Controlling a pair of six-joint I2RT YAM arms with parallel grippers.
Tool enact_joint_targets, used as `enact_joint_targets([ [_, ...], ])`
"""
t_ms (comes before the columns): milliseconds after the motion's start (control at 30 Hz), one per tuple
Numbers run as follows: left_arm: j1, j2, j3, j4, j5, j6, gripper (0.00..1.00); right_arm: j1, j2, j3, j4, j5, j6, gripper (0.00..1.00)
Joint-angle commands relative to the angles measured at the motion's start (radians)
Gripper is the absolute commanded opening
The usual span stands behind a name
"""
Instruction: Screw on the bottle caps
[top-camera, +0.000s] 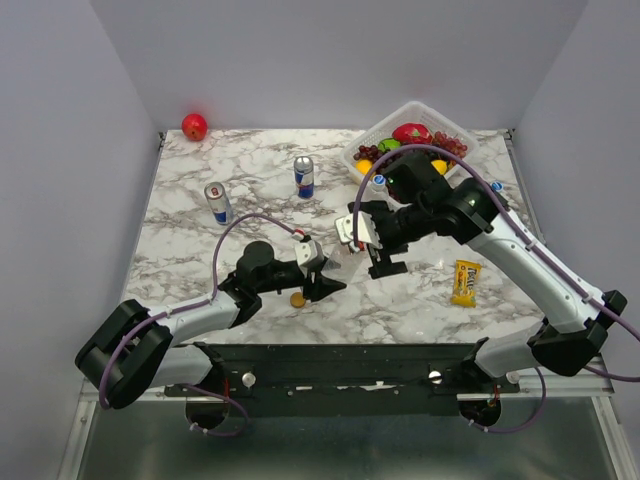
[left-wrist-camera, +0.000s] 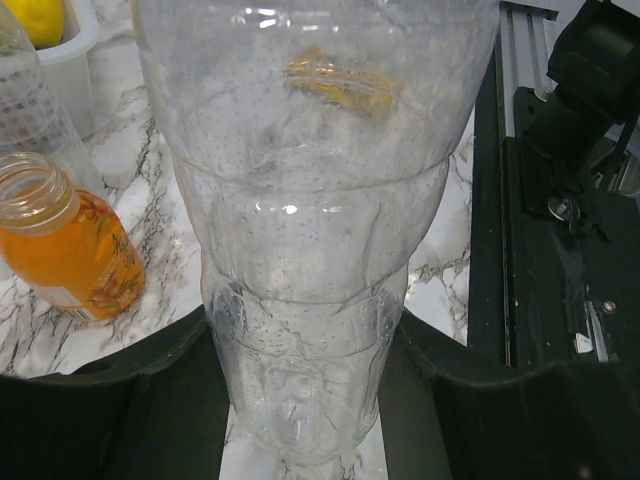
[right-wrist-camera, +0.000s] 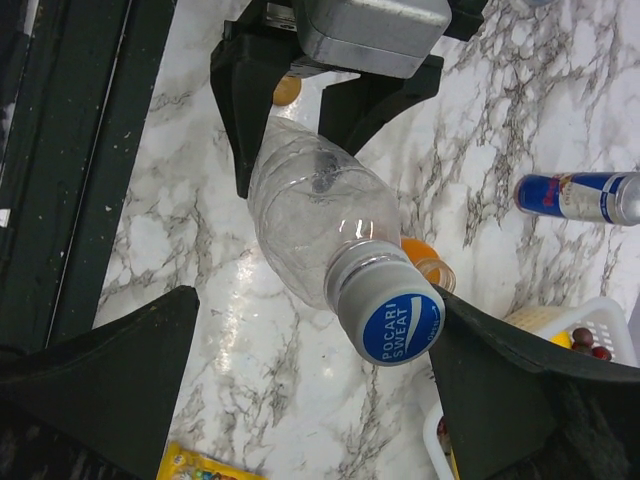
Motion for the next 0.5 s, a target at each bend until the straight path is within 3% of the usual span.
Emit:
enact_joint_targets([
  [0, 0.016, -0.011, 0.027, 0.069, -0.032, -0.042, 0.0, 0.01, -0.025, -0.015, -0.025, 0.045, -0.003, 1.0],
  [300, 0.041, -0.017, 0.027, 0.087, -0.052, -0.065, 0.0, 0.01, -0.032, -0.046, -0.102, 0.102, 0.069, 0.99],
  [467, 0.048, -0.014, 0.038, 0.055, -0.025, -0.047, 0.0, -0.004, -0.038, -0.046, -0.096, 0.131, 0.2, 0.97],
])
